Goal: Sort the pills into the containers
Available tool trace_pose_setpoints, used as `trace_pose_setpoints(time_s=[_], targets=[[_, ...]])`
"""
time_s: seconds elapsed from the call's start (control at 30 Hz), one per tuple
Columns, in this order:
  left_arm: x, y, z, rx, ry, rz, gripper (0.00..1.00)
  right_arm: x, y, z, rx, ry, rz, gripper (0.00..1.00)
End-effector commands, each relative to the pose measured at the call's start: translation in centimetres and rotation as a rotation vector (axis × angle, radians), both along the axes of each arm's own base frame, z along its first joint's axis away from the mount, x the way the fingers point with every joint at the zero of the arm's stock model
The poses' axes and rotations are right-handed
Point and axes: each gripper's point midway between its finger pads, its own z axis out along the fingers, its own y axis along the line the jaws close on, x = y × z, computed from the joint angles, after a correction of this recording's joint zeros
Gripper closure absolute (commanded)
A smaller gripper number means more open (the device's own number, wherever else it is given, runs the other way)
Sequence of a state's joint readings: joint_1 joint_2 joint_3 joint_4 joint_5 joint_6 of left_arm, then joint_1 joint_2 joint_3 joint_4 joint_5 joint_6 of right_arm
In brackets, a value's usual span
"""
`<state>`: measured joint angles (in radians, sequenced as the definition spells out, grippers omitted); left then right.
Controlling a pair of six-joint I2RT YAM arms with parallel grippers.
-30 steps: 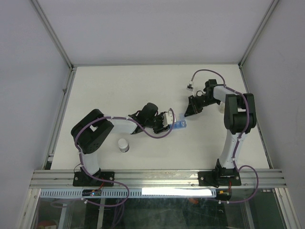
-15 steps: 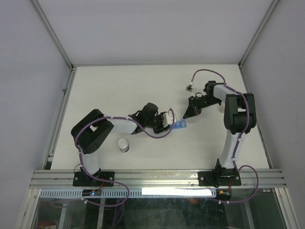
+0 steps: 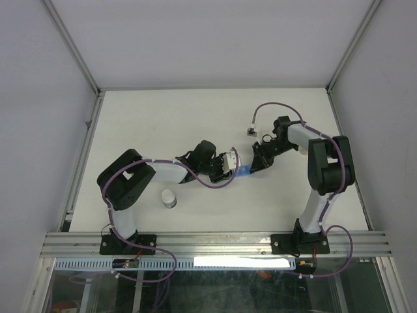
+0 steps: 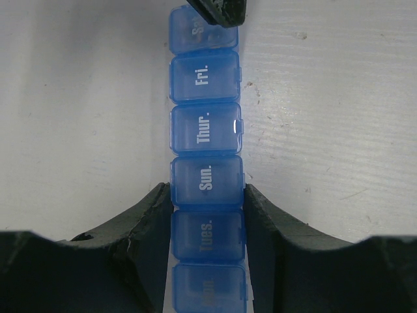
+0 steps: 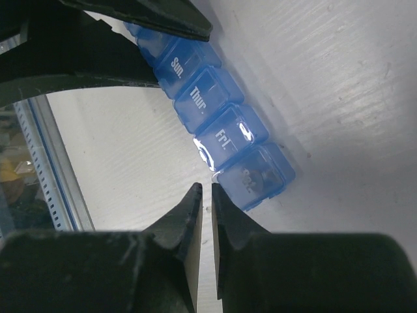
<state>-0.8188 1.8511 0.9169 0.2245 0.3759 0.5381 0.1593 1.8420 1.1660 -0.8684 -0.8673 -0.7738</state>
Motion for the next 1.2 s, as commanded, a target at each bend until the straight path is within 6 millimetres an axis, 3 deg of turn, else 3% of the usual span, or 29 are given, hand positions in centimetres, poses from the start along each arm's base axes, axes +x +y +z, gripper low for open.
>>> trace_pose_setpoints(time_s=[0.0,0.2,0.47,0.7,0.97,1.17], targets=[[-0.9,-0.8,0.7,-0.024,0.026,-0.036,0.67,2.3,0.2,2.7,-0.017,-0.149,-0.025,0.88],[-1.0,-0.8,0.6,-0.022,0.027,-0.039,0.67,2.7,0.6,3.8,-0.041,-0.216,-0.035,0.88],[-1.0,-0.7,0.6,-0.019,0.029,-0.04,0.68,2.4,0.7,1.5,-0.099,-0.176,-0.028,0.89],[-1.0,-0.7,0.5,-0.017,0.029,-0.039,0.68,2.6,0.5,1.6,-0.114,-0.193,-0.037,0.89],[-1.0,-0.7,0.5,-0.015,0.033,-0.037,0.68,1.9,0.2,0.2,-0.158,-0.178,-0.025,0.9],[-1.0,-0.7,0.4,-0.013,0.032,-0.038,0.68,2.2,0.4,1.2,-0.152,-0.206,-0.023,0.9]])
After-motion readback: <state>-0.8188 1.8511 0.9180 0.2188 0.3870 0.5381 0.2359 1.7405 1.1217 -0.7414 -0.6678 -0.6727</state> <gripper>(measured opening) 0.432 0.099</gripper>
